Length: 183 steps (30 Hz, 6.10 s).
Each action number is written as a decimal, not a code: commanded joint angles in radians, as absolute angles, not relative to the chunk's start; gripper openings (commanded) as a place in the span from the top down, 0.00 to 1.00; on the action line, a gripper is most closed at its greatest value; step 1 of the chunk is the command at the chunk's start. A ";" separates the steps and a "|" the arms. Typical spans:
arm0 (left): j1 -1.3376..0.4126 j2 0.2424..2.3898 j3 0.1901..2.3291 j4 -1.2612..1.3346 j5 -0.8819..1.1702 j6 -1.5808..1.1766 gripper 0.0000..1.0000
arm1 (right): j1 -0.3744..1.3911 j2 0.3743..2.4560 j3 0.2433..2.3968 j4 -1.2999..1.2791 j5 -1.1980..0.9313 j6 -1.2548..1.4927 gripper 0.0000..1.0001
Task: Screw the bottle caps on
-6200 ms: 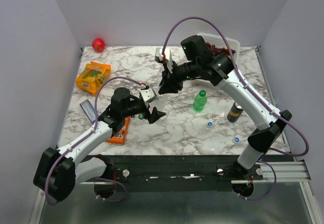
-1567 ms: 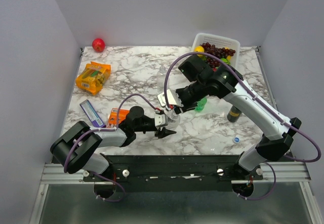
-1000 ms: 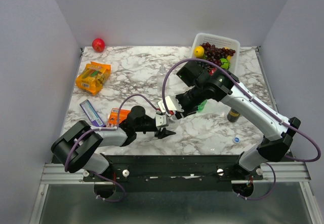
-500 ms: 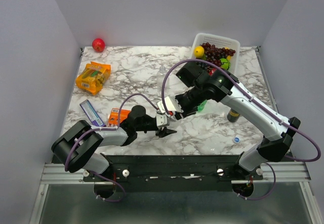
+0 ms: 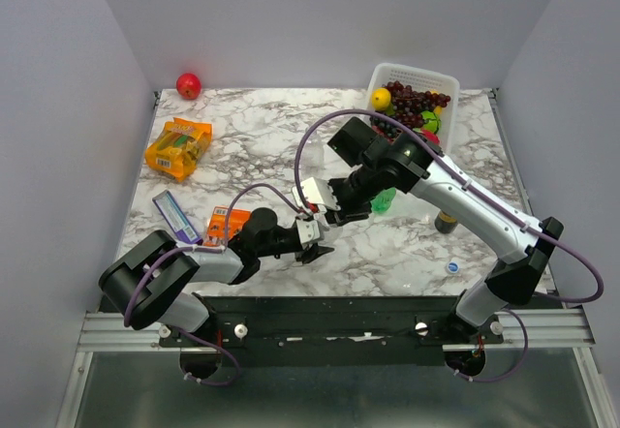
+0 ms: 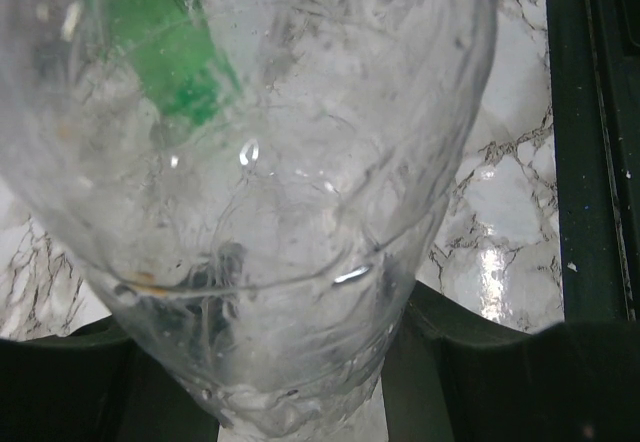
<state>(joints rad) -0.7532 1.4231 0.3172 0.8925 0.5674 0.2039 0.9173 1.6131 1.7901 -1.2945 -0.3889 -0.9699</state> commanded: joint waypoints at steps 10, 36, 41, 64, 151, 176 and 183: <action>-0.759 1.394 0.337 1.098 0.433 0.080 1.00 | 0.925 1.701 1.760 -1.421 -0.272 -0.532 0.74; -0.769 1.424 0.373 0.940 0.423 0.069 1.00 | 0.870 1.830 1.853 -1.428 -0.084 -0.247 0.99; -0.770 1.434 0.382 0.948 0.430 0.058 1.00 | 0.879 1.829 1.838 -1.407 0.057 -0.291 1.00; -0.770 1.443 0.359 0.957 0.466 0.054 1.00 | 0.910 1.850 2.066 -1.471 0.038 -0.336 0.45; -0.681 1.439 0.503 0.644 0.781 0.371 1.00 | 0.857 1.540 1.690 -1.525 -0.494 -1.382 0.64; -0.761 1.338 0.445 0.804 0.066 0.167 1.00 | 0.819 1.887 1.795 -1.526 -0.451 -0.447 1.00; -0.782 1.327 0.445 0.697 0.037 0.193 1.00 | 0.788 1.911 1.839 -1.526 -0.399 -0.356 1.00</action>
<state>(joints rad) -0.7845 1.3785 0.4011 0.5644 0.1413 0.2169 0.7708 1.8008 1.8687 -1.2575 -0.3931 -0.4892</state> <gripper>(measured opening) 0.590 0.395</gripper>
